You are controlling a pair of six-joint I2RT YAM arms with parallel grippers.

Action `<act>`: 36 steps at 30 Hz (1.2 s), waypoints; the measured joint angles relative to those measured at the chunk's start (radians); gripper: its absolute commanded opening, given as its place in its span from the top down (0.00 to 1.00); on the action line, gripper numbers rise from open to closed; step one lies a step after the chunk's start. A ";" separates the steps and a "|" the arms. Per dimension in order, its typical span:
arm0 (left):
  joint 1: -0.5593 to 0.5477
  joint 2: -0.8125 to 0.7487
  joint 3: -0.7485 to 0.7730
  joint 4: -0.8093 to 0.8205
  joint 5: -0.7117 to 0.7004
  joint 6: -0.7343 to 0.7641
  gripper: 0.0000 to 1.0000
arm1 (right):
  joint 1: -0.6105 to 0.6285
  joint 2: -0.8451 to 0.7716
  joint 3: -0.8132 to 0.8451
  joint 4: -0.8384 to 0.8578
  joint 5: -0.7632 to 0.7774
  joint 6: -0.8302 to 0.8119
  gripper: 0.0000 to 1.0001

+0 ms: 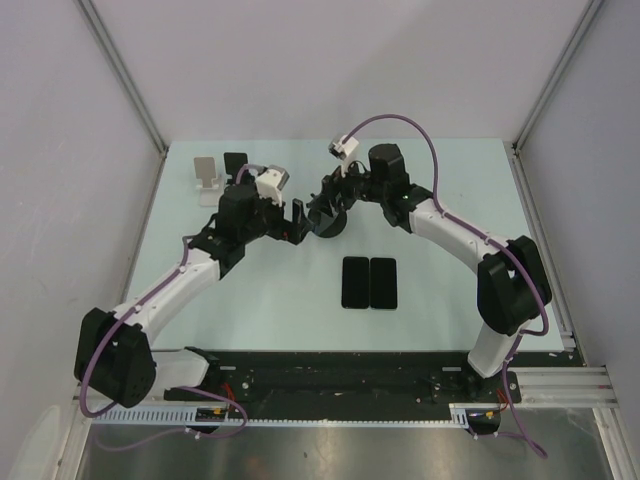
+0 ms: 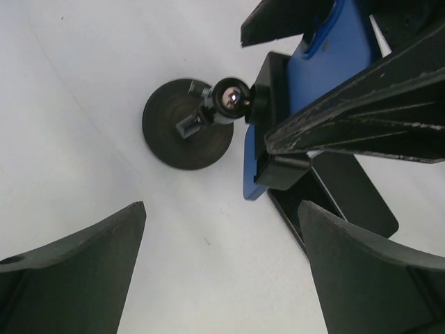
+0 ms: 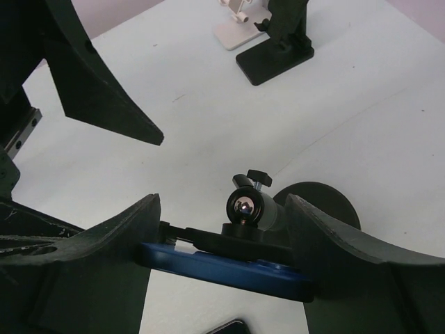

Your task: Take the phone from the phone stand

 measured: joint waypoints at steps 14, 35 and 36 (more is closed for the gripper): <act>0.002 0.152 0.026 0.174 0.103 0.027 0.10 | -0.002 0.012 0.002 0.021 0.147 -0.035 1.00; 0.003 0.294 0.103 0.330 0.200 0.050 0.51 | -0.006 0.015 0.002 0.020 0.192 -0.020 1.00; 0.003 0.302 0.109 0.333 0.208 0.048 0.54 | -0.006 0.016 0.002 0.021 0.192 -0.018 1.00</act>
